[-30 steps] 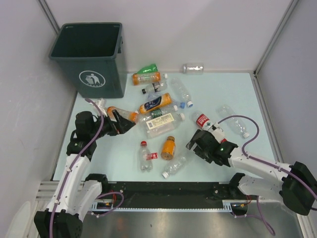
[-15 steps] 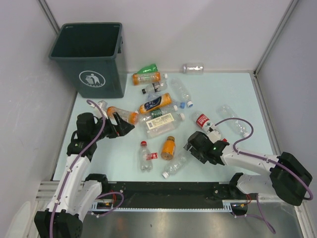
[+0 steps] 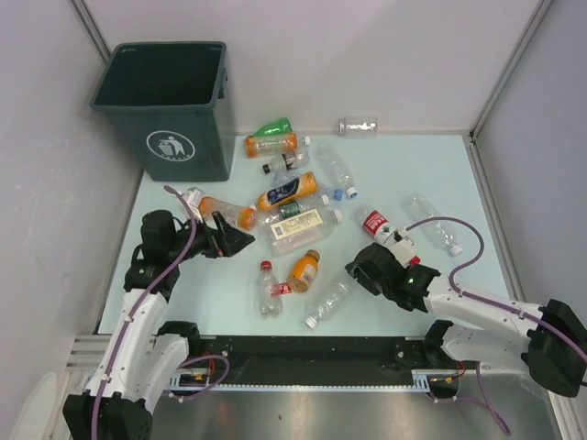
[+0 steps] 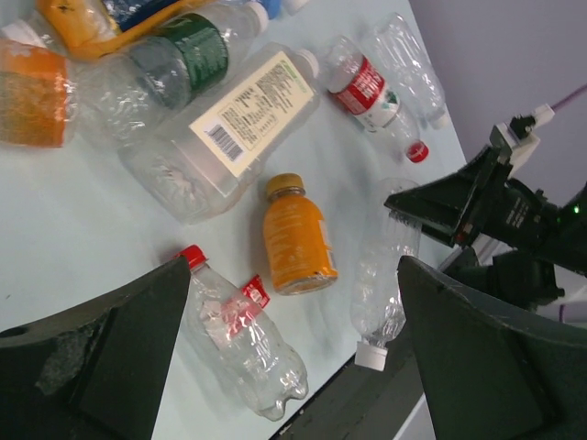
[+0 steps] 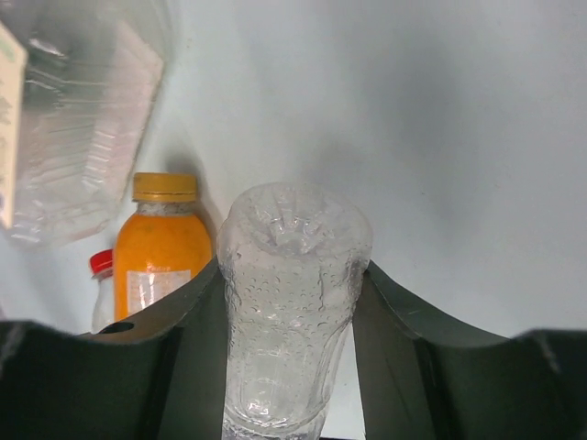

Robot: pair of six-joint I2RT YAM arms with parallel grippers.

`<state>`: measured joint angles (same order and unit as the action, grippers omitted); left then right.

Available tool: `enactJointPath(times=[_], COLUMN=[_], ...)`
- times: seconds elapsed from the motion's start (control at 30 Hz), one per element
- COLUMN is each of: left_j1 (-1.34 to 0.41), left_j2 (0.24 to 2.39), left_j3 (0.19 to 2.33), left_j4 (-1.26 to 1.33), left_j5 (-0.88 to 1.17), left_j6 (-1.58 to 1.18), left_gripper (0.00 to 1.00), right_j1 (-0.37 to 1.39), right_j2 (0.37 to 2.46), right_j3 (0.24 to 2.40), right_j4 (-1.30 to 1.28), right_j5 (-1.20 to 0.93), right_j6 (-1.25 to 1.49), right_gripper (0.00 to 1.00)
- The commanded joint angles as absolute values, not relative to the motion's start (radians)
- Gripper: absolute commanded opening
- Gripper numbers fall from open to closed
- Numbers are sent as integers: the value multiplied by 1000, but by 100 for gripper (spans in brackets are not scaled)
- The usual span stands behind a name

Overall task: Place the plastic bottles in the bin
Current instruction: Pick up the plastic bottle at the center of the board.

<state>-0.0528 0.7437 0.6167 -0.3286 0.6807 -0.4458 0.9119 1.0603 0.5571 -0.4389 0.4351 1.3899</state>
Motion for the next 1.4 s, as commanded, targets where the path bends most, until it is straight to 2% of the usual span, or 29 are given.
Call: enactJointPath(times=[0.0, 0.3, 0.63, 0.83, 1.1, 1.2, 1.3, 1.33, 1.37], left_j1=[-100, -376, -750, -859, -903, -916, -923, -925, -927], left_j2=[695, 709, 811, 942, 1015, 1029, 1029, 1029, 1029], left_j3=[611, 615, 565, 577, 594, 592, 588, 586, 587], left_j4=[-249, -143, -3, 101, 207, 221, 227, 230, 232], left_j5=[781, 775, 562, 457, 505, 500, 488, 491, 494], left_j6=[-457, -485, -558, -595, -623, -630, -638, -638, -637], left_gripper=[100, 100, 100, 98, 97, 90, 75, 66, 62], right_j1=[922, 953, 1020, 1049, 1066, 1069, 1072, 1074, 1077], right_j2=[960, 744, 739, 750, 746, 741, 736, 735, 732], right_j3=[561, 560, 560, 561, 561, 560, 561, 560, 561], right_j4=[-451, -255, 12, 109, 115, 117, 107, 98, 94], right_j5=[503, 448, 322, 253, 250, 253, 259, 276, 285], right_j6=[1356, 1065, 856, 810, 793, 790, 792, 792, 796], right_gripper=[16, 8, 8, 8, 8, 8, 9, 14, 17])
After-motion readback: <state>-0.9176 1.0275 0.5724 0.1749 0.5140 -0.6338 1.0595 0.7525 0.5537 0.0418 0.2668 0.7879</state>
